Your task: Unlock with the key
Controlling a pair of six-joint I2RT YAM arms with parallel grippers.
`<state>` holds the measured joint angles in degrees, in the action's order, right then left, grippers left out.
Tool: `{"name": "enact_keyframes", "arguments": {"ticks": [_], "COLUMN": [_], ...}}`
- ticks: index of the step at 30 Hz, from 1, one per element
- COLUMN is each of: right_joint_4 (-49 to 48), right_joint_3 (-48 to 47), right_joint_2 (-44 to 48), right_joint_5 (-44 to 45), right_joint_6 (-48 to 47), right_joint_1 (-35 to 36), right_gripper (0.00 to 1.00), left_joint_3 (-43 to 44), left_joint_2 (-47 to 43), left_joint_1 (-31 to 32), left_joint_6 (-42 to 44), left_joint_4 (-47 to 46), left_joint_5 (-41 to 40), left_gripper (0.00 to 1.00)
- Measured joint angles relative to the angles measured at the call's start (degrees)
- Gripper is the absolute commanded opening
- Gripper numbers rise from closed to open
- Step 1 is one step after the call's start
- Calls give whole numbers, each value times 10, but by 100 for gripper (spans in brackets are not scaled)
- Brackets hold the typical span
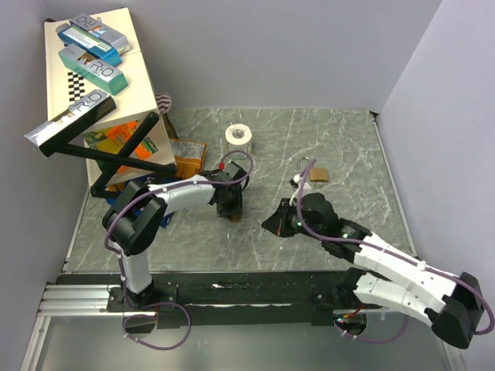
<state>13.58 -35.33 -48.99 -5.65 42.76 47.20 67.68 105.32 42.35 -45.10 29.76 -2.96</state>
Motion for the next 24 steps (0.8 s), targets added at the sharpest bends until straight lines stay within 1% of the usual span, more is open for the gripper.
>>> {"name": "enact_keyframes", "arguments": {"ticks": [4,7,13,18,24], "right_joint_4": [-97,-166,-308,-394,-460], "right_joint_3": [54,77,84,84,84], "right_joint_2": [-47,-95,-242,-350,-410], "right_joint_5": [1,4,4,3,5], "right_joint_6": [9,17,40,68,96], "right_joint_1": [1,6,19,22,22], "right_gripper": [0,0,0,0,0], "left_joint_3": [-12,-20,-29,-43,-47], "left_joint_2": [-6,-10,-12,-18,-20], "left_joint_1": [-16,-30,-49,-56,-58], "left_joint_6": [-2,-7,-19,-39,-43], "left_joint_4": [-13,-23,-34,-50,-54], "left_joint_5": [36,62,99,113,115], "left_gripper": [1,1,1,1,1]}}
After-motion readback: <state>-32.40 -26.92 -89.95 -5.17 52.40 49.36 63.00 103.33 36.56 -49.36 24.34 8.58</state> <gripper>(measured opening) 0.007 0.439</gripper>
